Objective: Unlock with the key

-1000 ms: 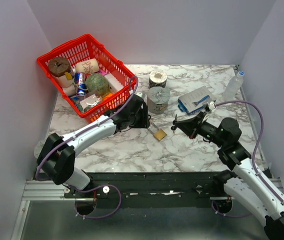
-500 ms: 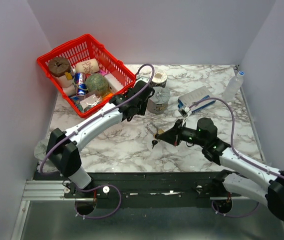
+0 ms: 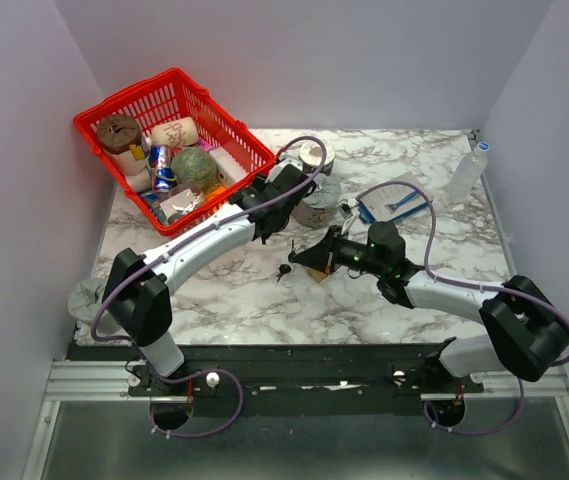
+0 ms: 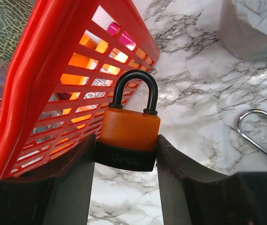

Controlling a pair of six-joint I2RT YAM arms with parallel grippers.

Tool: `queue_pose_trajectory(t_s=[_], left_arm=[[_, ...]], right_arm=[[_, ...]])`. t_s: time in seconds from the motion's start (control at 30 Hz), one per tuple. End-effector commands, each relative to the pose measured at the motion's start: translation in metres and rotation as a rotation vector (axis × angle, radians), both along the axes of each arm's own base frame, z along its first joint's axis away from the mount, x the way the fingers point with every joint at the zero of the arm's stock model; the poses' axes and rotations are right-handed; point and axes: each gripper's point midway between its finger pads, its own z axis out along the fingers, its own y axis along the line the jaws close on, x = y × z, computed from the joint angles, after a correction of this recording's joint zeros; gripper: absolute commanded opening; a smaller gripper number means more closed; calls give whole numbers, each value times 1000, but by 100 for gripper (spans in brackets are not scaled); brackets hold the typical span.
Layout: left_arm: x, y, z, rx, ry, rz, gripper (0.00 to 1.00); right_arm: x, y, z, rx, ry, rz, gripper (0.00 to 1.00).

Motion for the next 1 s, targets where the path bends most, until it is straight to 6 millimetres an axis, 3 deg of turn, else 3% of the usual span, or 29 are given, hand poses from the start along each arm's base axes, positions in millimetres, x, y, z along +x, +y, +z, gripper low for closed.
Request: queue_pose_trajectory(t_s=[0.0, 0.2, 0.43, 0.67, 0.97], left_arm=[[-2, 5, 23, 125, -101, 1, 0], [-2, 1, 30, 142, -111, 7, 0], [-11, -44, 30, -162, -54, -83, 0], [-14, -43, 37, -240, -103, -69, 0], [-23, -48, 26, -290, -74, -99, 0]], right_arm=[[11, 14, 30, 106, -72, -5, 1], [11, 8, 28, 104, -90, -35, 1], [5, 18, 23, 128, -61, 2, 1], [0, 29, 7, 134, -14, 19, 1], [15, 44, 9, 163, 6, 5, 1]])
